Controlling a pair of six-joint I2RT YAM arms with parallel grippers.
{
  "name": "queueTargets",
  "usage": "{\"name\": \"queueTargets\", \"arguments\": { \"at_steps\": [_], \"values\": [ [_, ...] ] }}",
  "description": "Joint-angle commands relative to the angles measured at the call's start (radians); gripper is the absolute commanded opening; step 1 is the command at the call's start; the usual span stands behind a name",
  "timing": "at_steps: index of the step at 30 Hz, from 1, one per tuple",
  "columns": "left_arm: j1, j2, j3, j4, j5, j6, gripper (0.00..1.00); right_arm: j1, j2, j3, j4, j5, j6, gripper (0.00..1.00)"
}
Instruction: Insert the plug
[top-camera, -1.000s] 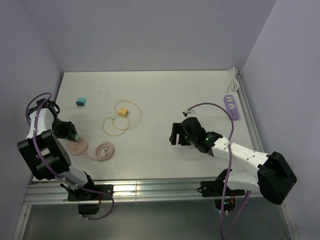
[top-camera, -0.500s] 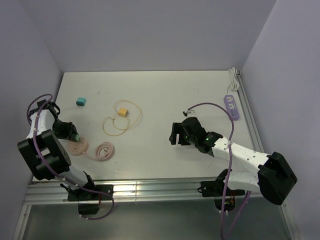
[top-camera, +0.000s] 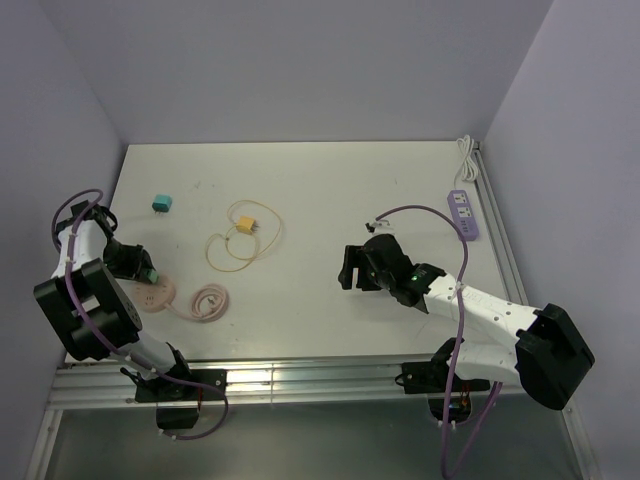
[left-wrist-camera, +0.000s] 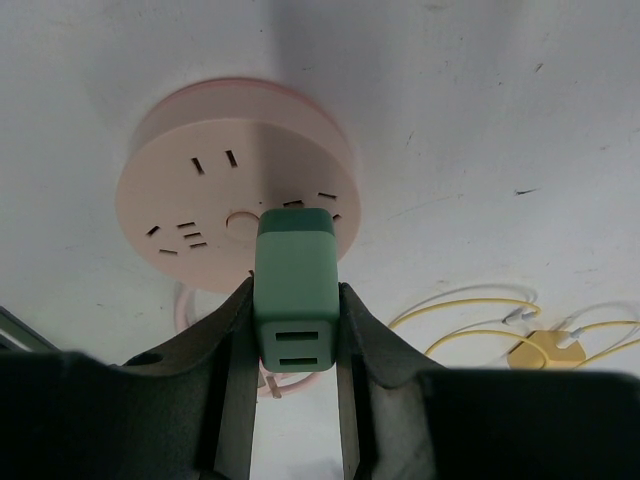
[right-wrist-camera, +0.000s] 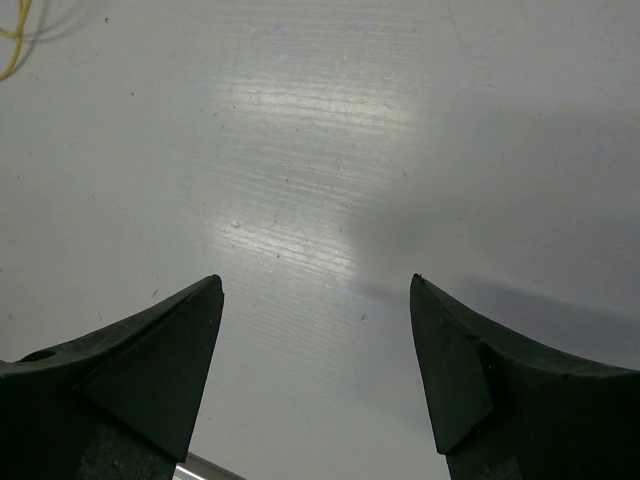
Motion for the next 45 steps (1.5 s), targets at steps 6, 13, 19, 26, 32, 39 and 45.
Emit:
{"name": "queueTargets", "arguments": {
  "at_steps": [6,13,19,26,32,39,45],
  "values": [
    [0.013,0.054,-0.006,0.013,-0.009,0.058,0.0,0.008,-0.02,-0.003,0.03,0.011,-0.004,0.82],
    [0.014,0.088,-0.028,0.028,-0.012,0.07,0.0,0.01,-0.02,-0.003,0.028,0.012,-0.004,0.82],
    [0.014,0.093,-0.06,0.053,-0.012,0.076,0.0,0.01,-0.018,-0.001,0.027,0.018,-0.004,0.82],
    [0.013,0.099,-0.143,0.135,0.022,0.082,0.0,0.01,-0.014,-0.001,0.027,0.02,-0.001,0.82],
    [0.011,0.105,-0.12,0.122,0.005,0.099,0.0,0.01,-0.014,0.0,0.025,0.023,-0.001,0.82],
    [0.013,0.168,-0.013,0.05,-0.012,0.142,0.0,0.01,-0.014,-0.003,0.025,0.025,-0.002,0.82],
    [0.008,0.188,0.0,0.043,-0.069,0.156,0.0,0.01,-0.012,-0.001,0.025,0.026,-0.002,0.82]
  ]
}}
